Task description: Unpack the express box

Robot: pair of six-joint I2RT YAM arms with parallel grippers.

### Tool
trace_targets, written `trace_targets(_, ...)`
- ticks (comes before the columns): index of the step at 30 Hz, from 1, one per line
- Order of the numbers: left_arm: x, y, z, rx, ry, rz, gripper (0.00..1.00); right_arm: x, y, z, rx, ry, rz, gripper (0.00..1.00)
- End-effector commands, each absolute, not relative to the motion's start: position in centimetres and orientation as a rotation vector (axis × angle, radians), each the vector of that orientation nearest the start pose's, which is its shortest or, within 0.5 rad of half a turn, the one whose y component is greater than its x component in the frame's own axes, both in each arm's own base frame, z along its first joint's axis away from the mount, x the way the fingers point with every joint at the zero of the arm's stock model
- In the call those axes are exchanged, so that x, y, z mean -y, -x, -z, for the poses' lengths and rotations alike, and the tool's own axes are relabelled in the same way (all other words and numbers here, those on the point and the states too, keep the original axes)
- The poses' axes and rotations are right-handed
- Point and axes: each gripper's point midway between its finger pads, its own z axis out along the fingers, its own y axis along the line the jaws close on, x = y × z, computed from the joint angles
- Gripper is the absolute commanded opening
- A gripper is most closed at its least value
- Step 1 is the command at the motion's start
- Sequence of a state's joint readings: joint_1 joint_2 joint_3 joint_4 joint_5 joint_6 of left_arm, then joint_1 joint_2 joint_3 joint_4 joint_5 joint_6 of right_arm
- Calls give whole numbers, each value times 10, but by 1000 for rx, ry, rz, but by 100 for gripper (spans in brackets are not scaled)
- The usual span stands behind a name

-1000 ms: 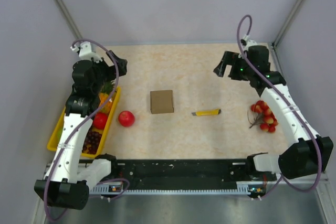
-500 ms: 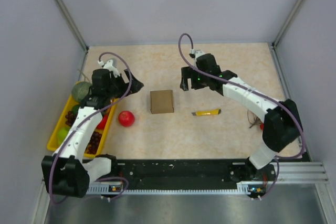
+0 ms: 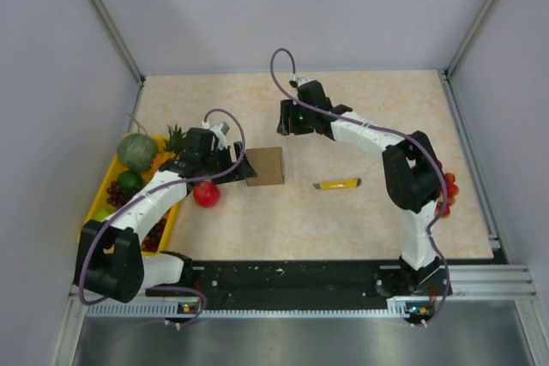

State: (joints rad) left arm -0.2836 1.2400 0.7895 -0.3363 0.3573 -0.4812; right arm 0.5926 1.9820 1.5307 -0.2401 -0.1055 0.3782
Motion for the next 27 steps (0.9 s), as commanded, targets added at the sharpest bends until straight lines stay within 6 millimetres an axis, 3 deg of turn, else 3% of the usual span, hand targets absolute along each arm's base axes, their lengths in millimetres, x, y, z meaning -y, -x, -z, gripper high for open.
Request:
trace_targets(1, 178, -280, -111, -2426, -72, 805, 76, -359, -447, -121, -2274, 289, -700, 53)
trace_targets(4, 185, -271, -105, -2436, -126, 820, 67, -362, -445, -109, -2304, 315, -706, 49)
trace_targets(10, 188, -273, -87, -2487, -45, 783, 65, -359, -426, -90, -2380, 399, -725, 39)
trace_targets(14, 186, -284, -75, -2514, 40, 727, 61, -351, -405, -81, -2431, 435, -732, 31)
trace_targets(18, 177, -299, -63, -2574, 180, 611, 57, -339, -382, -79, -2455, 470, -722, 30)
trace_targets(23, 177, -319, -65, -2544, 235, 574, 56, -322, -353, -76, -2489, 482, -714, 30)
trace_targets(24, 178, -322, -61, -2551, 238, 571, 56, -320, -348, -86, -2468, 489, -726, 30)
trace_targets(26, 184, -333, -68, -2533, 236, 593, 57, -315, -334, -83, -2483, 507, -730, 30)
trace_targets(27, 185, -336, -61, -2548, 240, 584, 57, -313, -330, -90, -2468, 511, -737, 30)
